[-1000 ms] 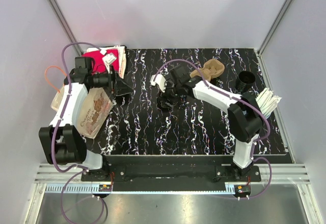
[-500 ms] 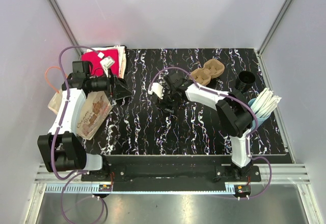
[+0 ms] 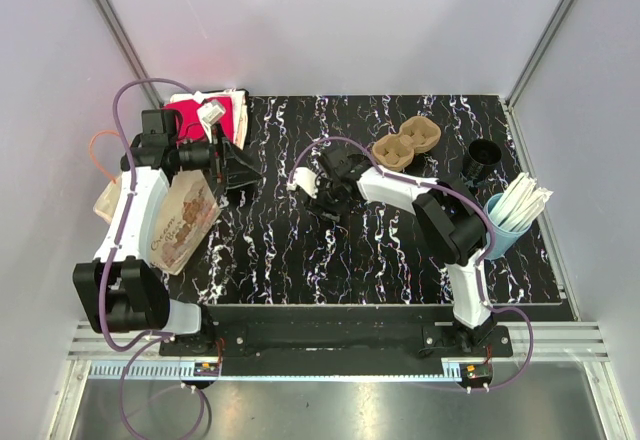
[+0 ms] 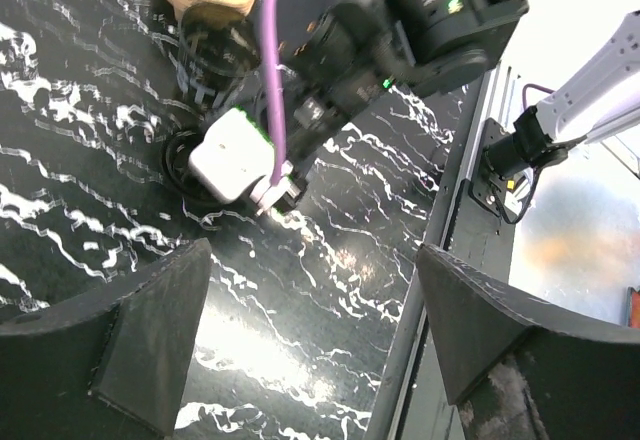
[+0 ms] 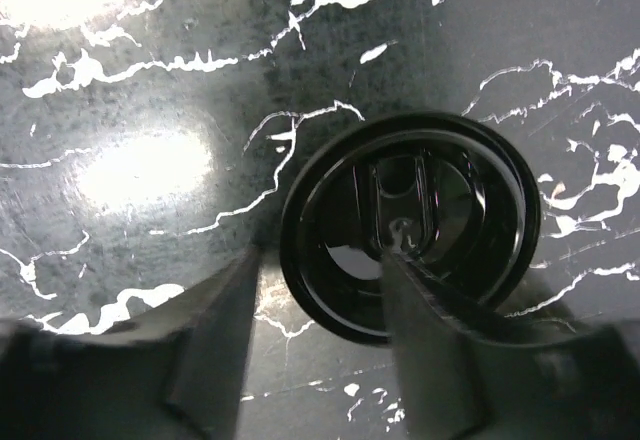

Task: Pack the takeout coffee

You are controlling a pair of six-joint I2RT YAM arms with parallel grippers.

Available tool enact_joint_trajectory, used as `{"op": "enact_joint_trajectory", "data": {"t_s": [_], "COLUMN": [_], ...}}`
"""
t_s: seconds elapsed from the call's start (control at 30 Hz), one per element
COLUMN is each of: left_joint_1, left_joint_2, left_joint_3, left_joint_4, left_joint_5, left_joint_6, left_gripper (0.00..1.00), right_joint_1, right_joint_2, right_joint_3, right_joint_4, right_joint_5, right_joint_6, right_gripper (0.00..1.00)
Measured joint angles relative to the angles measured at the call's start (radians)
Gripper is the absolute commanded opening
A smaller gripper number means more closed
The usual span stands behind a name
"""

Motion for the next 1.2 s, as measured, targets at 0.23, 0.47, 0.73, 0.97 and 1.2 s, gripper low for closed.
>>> {"op": "enact_joint_trajectory", "data": {"t_s": [0.23, 0.47, 0.73, 0.97, 1.2], "left_joint_1": [-0.005, -0.005, -0.01, -0.084, -0.201], "left_joint_2": [0.0, 0.002, 0.058, 0.102, 0.103], "left_joint_3": [0.04, 0.049, 0.069, 0.072, 0.071], "left_joint_4": [0.001, 0.0, 0.003, 0.003, 0.0], "left_joint_5": [0.007, 0.006, 0.076, 0.163, 0.195], "left_joint_6": [-0.008, -0.002, 0.058, 0.157, 0.281], "left_gripper": [0.88, 0.92, 0.99, 0.99, 0.98], "right_joint_1": [0.003, 0.003, -0.013, -0.189, -0.229], "right_joint_2": [0.006, -0.04, -0.333, -0.496, -0.501], "right_joint_3": [0.005, 0.005, 0.104, 0.195, 0.115], "right_joint_4": [0.006, -0.042, -0.237, -0.349, -0.158], "right_joint_5": [0.008, -0.044, -0.377, -0.926, -1.161], "right_joint_6": [0.009, 0.037, 0.114, 0.223, 0.545], "right_gripper": [0.17, 0.16, 0.16, 0.16, 0.15]}}
